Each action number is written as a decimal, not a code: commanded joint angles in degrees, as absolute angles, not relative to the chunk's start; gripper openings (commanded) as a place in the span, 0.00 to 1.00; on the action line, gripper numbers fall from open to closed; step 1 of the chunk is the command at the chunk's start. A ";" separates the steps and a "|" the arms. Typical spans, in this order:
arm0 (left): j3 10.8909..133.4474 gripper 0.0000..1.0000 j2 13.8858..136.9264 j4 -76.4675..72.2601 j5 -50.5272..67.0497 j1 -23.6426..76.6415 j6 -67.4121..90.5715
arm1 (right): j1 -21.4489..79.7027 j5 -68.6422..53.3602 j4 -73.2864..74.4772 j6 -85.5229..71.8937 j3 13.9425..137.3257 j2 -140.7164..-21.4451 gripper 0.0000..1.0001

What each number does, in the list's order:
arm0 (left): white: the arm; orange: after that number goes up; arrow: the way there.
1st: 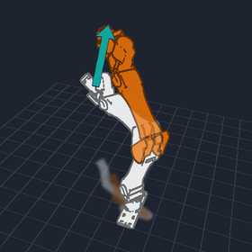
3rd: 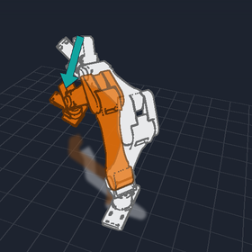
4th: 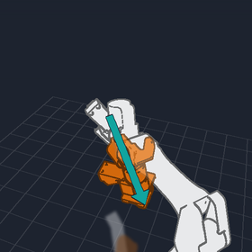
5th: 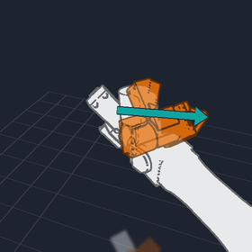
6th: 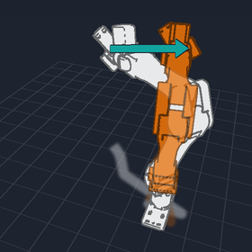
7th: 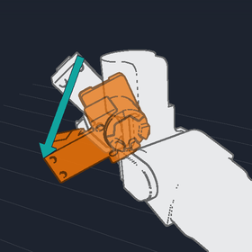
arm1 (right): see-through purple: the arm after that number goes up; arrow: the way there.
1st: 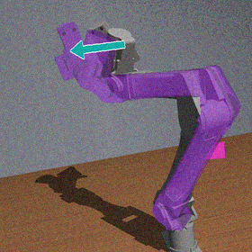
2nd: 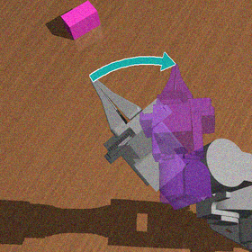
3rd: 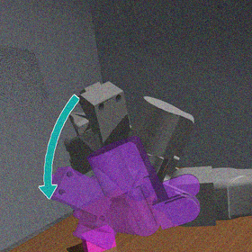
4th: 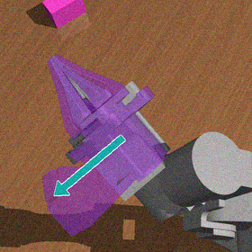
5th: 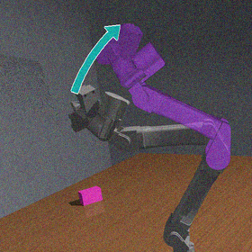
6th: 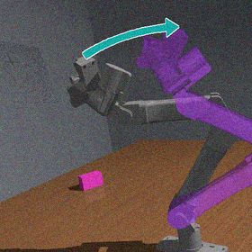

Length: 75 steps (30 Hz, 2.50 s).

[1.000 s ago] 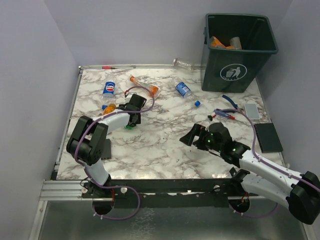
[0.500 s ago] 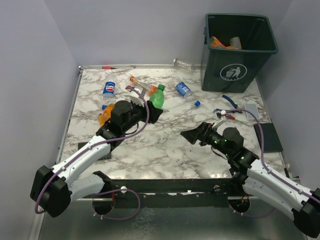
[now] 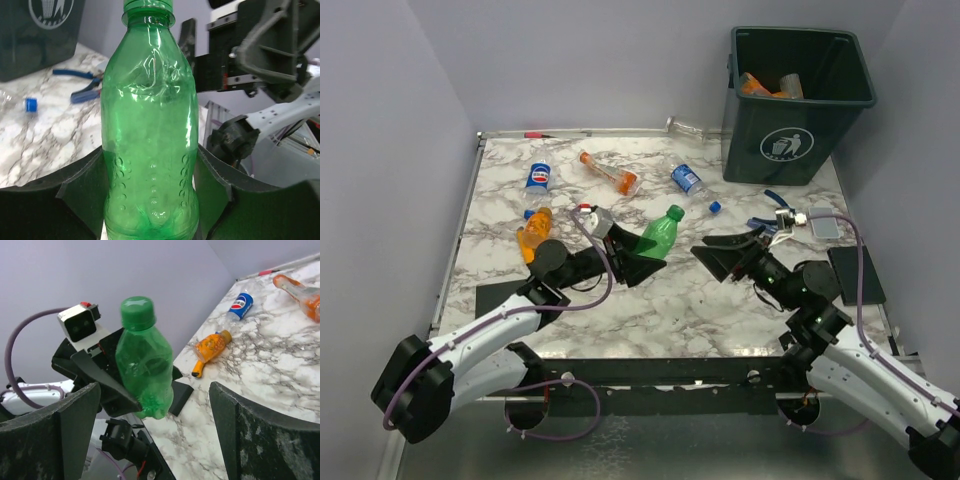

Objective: Put the plastic bottles in the bin
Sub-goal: Pick up the plastic bottle at the center of the board, then place the plastic bottle in the trash bin.

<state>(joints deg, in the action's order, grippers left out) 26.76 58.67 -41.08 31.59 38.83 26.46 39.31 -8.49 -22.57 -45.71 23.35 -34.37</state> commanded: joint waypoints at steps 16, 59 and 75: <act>24.35 0.07 54.53 -52.03 26.94 43.28 29.96 | 43.12 -15.91 -41.55 -44.27 30.93 -50.35 0.91; 21.29 0.04 51.02 -55.55 21.35 43.29 31.16 | 48.99 -18.39 -21.75 -36.79 49.90 -67.27 0.57; 24.39 0.74 54.25 -51.77 30.40 43.70 31.69 | 49.04 -19.75 12.53 -14.54 67.02 -64.74 0.33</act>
